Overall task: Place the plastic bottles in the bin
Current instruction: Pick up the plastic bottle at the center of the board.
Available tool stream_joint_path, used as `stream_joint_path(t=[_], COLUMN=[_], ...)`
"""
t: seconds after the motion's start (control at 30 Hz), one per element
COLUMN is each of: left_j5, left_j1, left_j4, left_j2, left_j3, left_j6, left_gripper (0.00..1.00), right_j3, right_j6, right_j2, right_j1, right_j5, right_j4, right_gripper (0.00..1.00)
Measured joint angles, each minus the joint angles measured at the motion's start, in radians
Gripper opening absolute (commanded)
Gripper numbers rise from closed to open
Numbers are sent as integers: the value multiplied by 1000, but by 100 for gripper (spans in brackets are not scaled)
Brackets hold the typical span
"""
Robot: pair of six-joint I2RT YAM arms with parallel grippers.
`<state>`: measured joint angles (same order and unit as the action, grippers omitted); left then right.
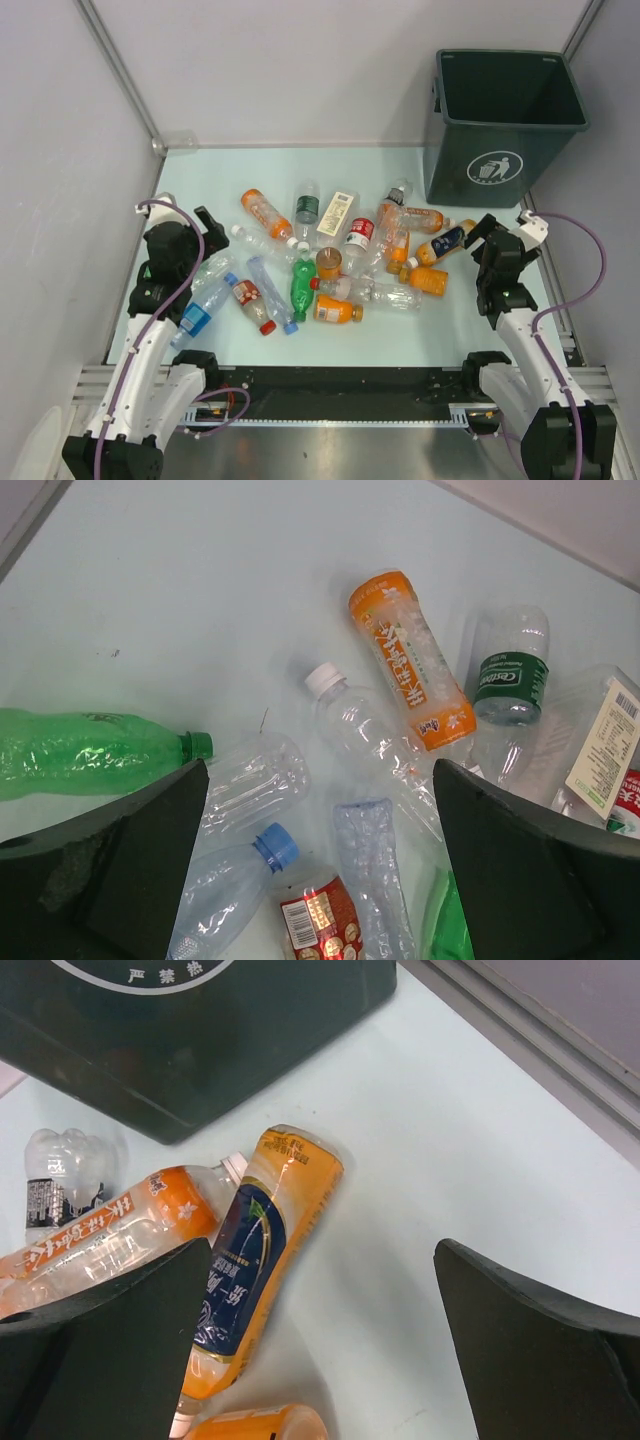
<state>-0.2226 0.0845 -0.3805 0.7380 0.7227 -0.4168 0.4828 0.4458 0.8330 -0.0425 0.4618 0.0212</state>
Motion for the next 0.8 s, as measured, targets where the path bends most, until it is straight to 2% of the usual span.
stream_joint_path(t=[0.13, 0.3, 0.57, 0.7, 0.8], left_j5=[17, 31, 42, 39, 29], left_j1=[0, 0, -7, -8, -8], left_j4=[-8, -13, -34, -44, -62], left_j2=[-1, -18, -42, -37, -24], left_j3=[0, 0, 0, 0, 0], left_j6=[7, 8, 18, 18, 18], left_gripper=[100, 100, 100, 100, 100], right_j3=[0, 8, 84, 103, 126], right_j6=[30, 60, 172, 238, 284], right_j2=[-40, -69, 9, 17, 30], right_j1=[8, 43, 58, 27, -58], right_j5=[-12, -114, -240, -262, -253], right_j4=[38, 43, 129, 214, 292], right_gripper=[100, 100, 100, 100, 100])
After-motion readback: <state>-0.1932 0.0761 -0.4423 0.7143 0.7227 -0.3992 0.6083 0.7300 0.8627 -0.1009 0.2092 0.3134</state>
